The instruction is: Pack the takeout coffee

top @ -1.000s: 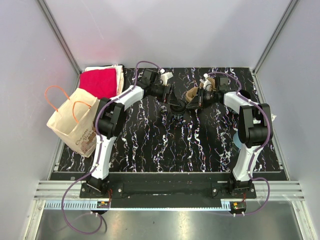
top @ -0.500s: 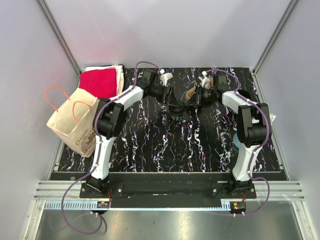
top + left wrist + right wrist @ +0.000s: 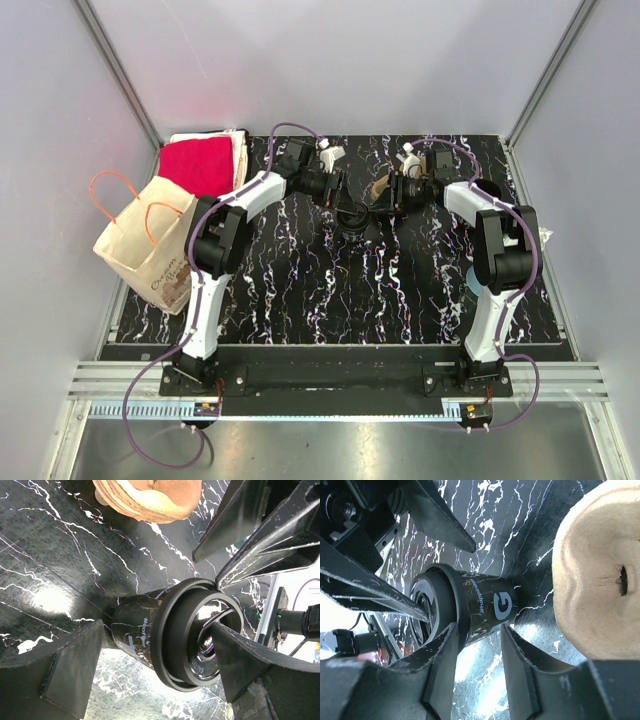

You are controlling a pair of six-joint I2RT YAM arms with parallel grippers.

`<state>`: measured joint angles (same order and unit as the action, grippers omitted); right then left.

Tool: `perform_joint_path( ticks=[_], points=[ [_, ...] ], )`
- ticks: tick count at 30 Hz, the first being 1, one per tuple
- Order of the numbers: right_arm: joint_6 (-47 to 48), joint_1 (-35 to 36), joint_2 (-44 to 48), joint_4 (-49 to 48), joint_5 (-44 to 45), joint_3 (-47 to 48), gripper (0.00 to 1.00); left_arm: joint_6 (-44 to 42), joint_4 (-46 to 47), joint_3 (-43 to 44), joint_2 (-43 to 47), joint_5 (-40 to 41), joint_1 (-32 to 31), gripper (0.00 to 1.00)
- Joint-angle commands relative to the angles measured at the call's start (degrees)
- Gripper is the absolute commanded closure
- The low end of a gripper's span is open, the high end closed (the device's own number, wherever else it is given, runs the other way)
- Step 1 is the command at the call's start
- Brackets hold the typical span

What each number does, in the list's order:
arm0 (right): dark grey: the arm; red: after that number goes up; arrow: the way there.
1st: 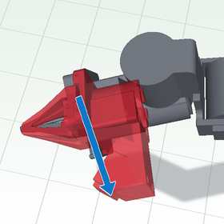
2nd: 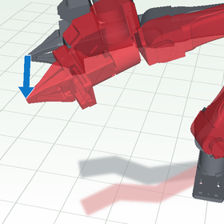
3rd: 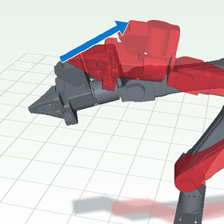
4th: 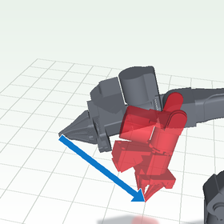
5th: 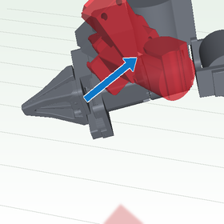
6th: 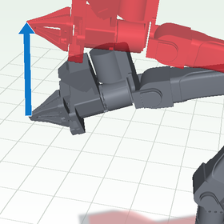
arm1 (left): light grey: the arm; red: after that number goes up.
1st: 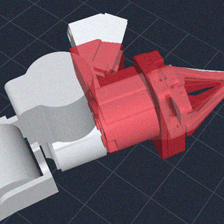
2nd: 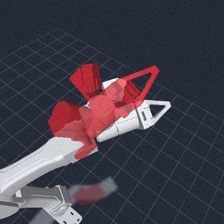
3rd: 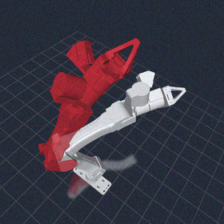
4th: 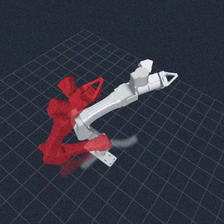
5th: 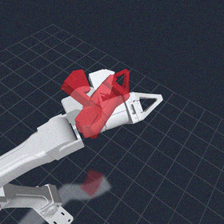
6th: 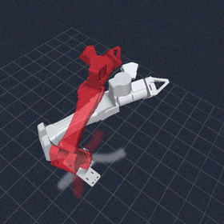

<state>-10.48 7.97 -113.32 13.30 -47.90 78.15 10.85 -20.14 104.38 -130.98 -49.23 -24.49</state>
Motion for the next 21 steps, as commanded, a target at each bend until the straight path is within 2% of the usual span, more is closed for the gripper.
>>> perform_joint_path(
  ticks=[1, 7, 14, 18, 19, 21],
  points=[
    [2.83, 1.53, -2.43, 5.95, -3.49, -0.37, 0.54, -3.38, -1.3, -1.72, 0.11, 5.9, -0.38, 0.1],
    [1.08, 0.91, -4.28, 4.81, -10.36, 1.56, 0.51, -3.29, -1.3, -1.72, -0.07, 5.73, -0.38, 0.1],
    [0.2, 0.82, -5.51, 4.02, -11.95, 2.45, 0.52, -3.21, -1.3, -1.9, -0.24, 5.46, -0.38, 0.1],
    [-0.94, 0.74, -5.42, 2.17, -11.69, 1.66, 0.6, -3.21, -1.3, -1.99, -0.24, 5.55, -0.38, 0.1],
    [-1.03, 0.82, -5.34, 1.91, -11.26, 1.13, 0.65, -3.38, -1.3, -1.99, -0.16, 5.55, -0.38, 0.1],
    [-1.38, 0.82, -4.99, 1.21, -10.73, 0.6, 0.7, -3.47, -1.3, -2.34, -0.07, 5.55, -0.29, 0.1]
  ],
)
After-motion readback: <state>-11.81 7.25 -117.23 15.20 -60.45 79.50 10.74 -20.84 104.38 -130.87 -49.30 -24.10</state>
